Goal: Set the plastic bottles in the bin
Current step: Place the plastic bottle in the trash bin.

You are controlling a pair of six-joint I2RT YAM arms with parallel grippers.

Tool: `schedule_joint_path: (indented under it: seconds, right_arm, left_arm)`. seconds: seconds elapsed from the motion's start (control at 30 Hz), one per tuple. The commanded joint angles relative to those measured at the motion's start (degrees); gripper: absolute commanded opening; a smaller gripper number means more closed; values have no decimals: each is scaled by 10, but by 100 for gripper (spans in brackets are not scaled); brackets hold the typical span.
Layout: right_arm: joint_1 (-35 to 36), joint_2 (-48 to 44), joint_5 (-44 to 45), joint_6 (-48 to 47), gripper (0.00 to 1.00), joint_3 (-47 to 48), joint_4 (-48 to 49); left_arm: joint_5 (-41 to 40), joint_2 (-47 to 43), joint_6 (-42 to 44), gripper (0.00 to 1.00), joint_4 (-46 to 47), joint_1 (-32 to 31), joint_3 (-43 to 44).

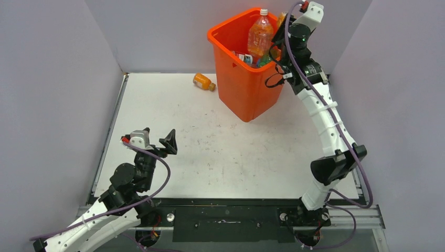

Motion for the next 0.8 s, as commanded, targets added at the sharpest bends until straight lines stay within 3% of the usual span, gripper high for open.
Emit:
schedule_joint_path:
  seconds: [0.0, 0.03, 0.1, 0.17, 0.2, 0.4, 0.57, 0.67, 0.77]
  right_arm:
    - [-20, 55, -90, 44, 6, 79, -12]
    - [-23, 60, -101, 51, 21, 81, -14]
    - [-23, 64, -110, 64, 65, 78, -16]
    - [-23, 54, -115, 80, 90, 61, -9]
    - [-22, 44, -122, 84, 95, 49, -2]
    - [-22, -30, -200, 110, 100, -11, 16]
    - [-14, -198, -286, 145, 100, -213, 146]
    - [9, -307, -334, 150, 100, -371, 230]
    - [39, -406, -346, 143, 100, -497, 265]
  left_arm:
    - [-6, -2, -7, 96, 7, 1, 14]
    - [-6, -2, -7, 96, 7, 0, 15]
    - [-5, 0, -7, 96, 5, 1, 15]
    - [-6, 5, -7, 96, 5, 1, 15]
    - [-8, 6, -6, 96, 5, 1, 15]
    - [-31, 23, -11, 96, 8, 2, 16]
    - [-79, 59, -46, 96, 12, 9, 22]
    - [-64, 103, -139, 96, -20, 41, 46]
    - [57, 178, -272, 96, -51, 129, 82]
